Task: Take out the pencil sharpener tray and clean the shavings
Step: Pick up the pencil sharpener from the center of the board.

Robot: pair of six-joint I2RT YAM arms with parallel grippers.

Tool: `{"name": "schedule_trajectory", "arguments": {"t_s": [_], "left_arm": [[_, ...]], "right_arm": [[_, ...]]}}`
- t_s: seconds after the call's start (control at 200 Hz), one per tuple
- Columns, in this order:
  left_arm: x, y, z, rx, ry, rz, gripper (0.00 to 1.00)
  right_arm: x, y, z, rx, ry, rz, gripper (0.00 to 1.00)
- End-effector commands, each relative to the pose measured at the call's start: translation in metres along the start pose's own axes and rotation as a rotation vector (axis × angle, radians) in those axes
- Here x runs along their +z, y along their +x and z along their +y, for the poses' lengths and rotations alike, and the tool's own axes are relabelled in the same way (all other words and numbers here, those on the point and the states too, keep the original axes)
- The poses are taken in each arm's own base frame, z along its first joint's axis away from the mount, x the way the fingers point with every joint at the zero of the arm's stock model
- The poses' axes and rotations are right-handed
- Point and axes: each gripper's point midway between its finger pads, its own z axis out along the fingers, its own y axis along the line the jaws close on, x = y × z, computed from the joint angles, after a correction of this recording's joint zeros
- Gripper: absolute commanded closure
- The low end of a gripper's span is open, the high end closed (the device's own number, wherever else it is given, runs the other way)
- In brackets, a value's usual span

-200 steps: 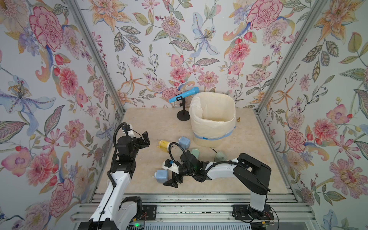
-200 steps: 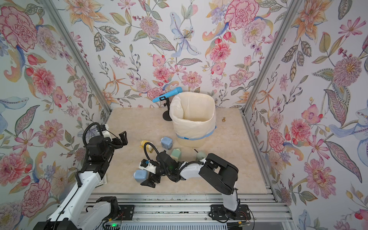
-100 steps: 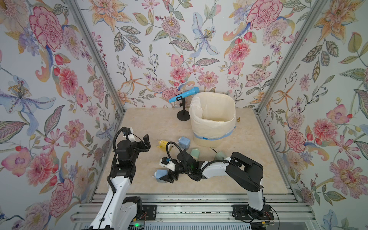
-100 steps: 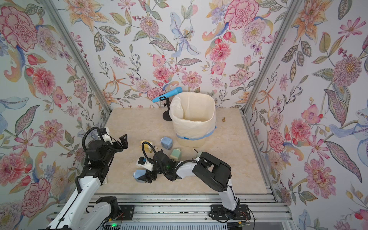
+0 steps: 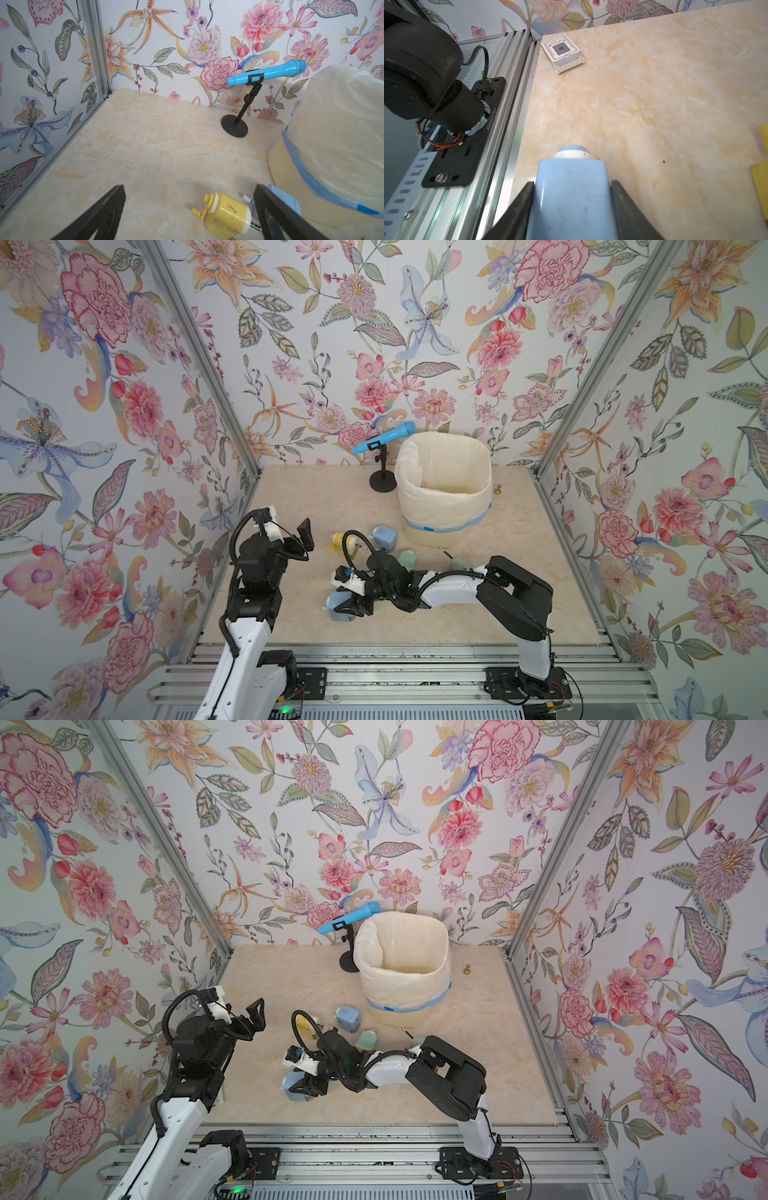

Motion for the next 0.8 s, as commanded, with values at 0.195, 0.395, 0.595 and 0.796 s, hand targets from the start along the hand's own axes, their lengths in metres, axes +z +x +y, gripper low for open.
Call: {"name": "schedule_trajectory", "arguments": {"t_s": [0.195,0.395,0.595,0.796], "left_arm": [[-0.002,0.011,-0.001,0.006,0.024,0.004,0.00],[-0.002,0.014,-0.002,0.006,0.033,0.010,0.00],[-0.003,0.015,-0.004,0.003,0.047,0.012,0.00],[-0.002,0.017,-0.004,-0.001,0.052,0.015,0.00]], "right_arm": [[-0.015,-0.009,-0.011,-0.035,0.050,-0.028,0.52],[-0.011,0.010,-0.019,-0.026,0.095,-0.019,0.42],[-0.015,0.016,-0.026,-0.024,0.121,-0.023,0.22],[-0.020,0.018,-0.024,-0.010,0.107,-0.031,0.18]]}}
